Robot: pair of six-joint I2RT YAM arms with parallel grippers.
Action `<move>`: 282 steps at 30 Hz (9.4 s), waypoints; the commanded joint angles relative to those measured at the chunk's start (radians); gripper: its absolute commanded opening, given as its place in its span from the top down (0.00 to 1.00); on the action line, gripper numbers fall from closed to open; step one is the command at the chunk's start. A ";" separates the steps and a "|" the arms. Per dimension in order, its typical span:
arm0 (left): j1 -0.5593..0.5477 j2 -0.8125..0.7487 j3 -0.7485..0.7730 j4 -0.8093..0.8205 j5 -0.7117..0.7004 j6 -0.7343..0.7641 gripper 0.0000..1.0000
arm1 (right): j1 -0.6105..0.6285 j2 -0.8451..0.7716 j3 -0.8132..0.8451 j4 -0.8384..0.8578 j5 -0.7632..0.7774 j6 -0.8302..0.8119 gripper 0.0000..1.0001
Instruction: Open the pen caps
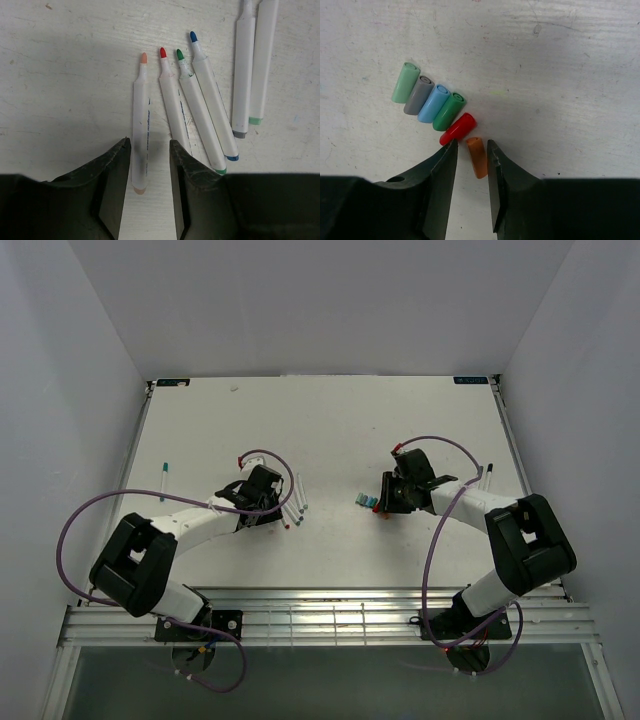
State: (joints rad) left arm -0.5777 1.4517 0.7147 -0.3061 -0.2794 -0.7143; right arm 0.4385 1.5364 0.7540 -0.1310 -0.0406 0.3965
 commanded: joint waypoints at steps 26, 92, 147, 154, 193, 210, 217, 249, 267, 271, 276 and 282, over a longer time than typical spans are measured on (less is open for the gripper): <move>0.469 -0.163 0.218 -0.116 -0.107 0.338 0.04 | 0.097 -0.294 -0.076 0.016 -0.166 -0.053 0.46; 0.837 0.092 0.263 -0.019 0.422 0.297 0.96 | 0.144 -0.444 -0.065 -0.025 -0.252 -0.091 0.47; 0.016 -0.312 -0.132 0.476 0.810 -0.053 1.00 | 0.157 0.054 0.045 0.757 -0.633 0.492 0.66; 0.010 -0.295 -0.124 0.492 0.832 -0.048 0.99 | 0.157 0.050 0.030 0.775 -0.627 0.495 0.92; -0.077 -0.246 -0.071 0.361 0.633 -0.013 1.00 | 0.246 0.054 0.347 0.056 -0.117 0.228 0.92; -0.168 -0.333 0.014 -0.080 0.054 0.027 1.00 | 0.234 0.045 0.417 -0.111 0.085 0.085 0.92; -0.076 -0.334 -0.001 -0.188 -0.086 0.032 0.94 | 0.105 -0.077 0.193 -0.114 0.064 0.030 0.92; 0.156 -0.010 -0.067 0.084 0.204 0.030 0.68 | -0.046 -0.001 -0.009 -0.018 -0.016 -0.035 0.77; 0.156 -0.161 -0.100 0.049 0.223 0.044 0.34 | -0.055 -0.081 0.048 -0.100 0.036 -0.025 0.63; 0.156 -0.266 -0.031 -0.046 0.157 0.093 0.27 | -0.109 -0.136 0.129 -0.208 0.113 -0.045 0.59; 0.156 -0.382 0.040 -0.080 0.213 0.118 0.02 | -0.288 -0.174 0.214 -0.315 0.136 -0.077 0.54; 0.154 -0.447 0.016 -0.035 0.433 0.084 0.02 | -0.532 -0.104 0.301 -0.366 0.208 -0.093 0.53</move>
State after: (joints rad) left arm -0.4225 1.0420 0.7437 -0.3511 0.0216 -0.6201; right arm -0.0044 1.3991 1.0149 -0.4271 0.0975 0.3267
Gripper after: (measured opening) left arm 0.978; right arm 0.466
